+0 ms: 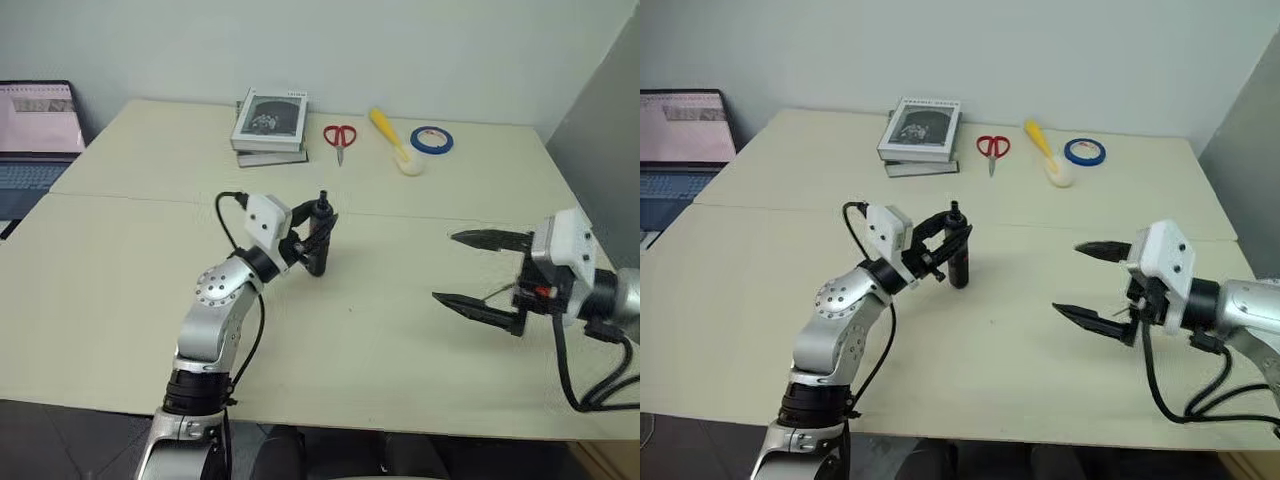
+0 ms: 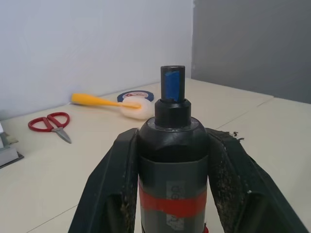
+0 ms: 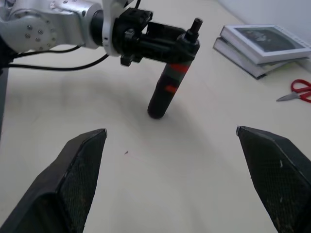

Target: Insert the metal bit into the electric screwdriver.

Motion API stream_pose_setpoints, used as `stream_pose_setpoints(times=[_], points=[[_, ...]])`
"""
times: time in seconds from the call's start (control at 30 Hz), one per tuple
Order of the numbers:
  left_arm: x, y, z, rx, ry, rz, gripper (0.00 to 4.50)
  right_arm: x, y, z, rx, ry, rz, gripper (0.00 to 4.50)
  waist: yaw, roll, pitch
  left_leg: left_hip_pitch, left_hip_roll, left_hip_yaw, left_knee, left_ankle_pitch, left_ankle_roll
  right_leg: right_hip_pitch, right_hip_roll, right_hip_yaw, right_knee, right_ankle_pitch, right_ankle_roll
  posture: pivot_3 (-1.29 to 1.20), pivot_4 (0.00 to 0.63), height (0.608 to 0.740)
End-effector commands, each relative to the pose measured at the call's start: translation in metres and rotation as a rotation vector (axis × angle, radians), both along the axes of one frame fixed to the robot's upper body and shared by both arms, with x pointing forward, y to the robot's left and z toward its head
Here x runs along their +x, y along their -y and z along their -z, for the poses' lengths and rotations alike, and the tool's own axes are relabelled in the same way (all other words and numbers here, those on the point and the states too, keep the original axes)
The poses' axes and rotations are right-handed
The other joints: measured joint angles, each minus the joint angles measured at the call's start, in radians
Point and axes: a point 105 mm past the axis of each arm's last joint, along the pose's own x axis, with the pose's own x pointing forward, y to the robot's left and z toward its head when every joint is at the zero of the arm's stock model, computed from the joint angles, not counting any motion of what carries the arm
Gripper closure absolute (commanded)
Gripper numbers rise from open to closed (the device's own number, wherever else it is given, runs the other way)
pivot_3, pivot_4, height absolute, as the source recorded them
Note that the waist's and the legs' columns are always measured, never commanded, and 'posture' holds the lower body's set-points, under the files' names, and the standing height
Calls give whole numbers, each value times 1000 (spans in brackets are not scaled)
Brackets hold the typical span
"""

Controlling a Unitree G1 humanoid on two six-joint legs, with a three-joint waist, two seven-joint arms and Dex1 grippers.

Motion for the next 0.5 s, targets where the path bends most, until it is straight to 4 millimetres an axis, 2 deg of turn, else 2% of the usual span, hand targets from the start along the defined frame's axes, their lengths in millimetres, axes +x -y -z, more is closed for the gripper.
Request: stream_pose_setpoints(times=[0.03, 0.13, 0.23, 0.4, 0.5], points=[[-17, 33, -39, -36, 156, 174, 2847, -1, 28, 1, -126, 44, 59, 0, 5, 0, 0, 0, 0, 1, 0, 0, 0, 0, 0, 1, -1, 0, 0, 0, 150, 740], [-21, 45, -46, -66, 169, 246, 2847, -6, 49, 15, -229, -7, 101, 0, 4, 0, 0, 0, 0, 1, 0, 0, 0, 0, 0, 1, -1, 0, 0, 0, 150, 740], [-18, 53, -39, -76, 152, 266, 2847, -6, 64, 26, -326, -49, 99, 0, -4, 1, 0, 2, 0, 2, -1, 0, 0, 0, 0, 2, -1, 0, 0, 0, 150, 740], [-15, 60, -28, -83, 133, 262, 2847, 5, 77, 32, -429, -90, 70, 0, -21, 0, 0, 2, 0, 4, 0, 1, 1, 0, 0, 4, -1, 1, 1, 0, 150, 740], [-16, 64, -21, -74, 125, 270, 2847, 19, 88, 34, -512, -91, 66, 0, -25, 1, 0, 3, 0, 4, 0, 1, 1, 0, 0, 4, -1, 1, 1, 0, 150, 740]])
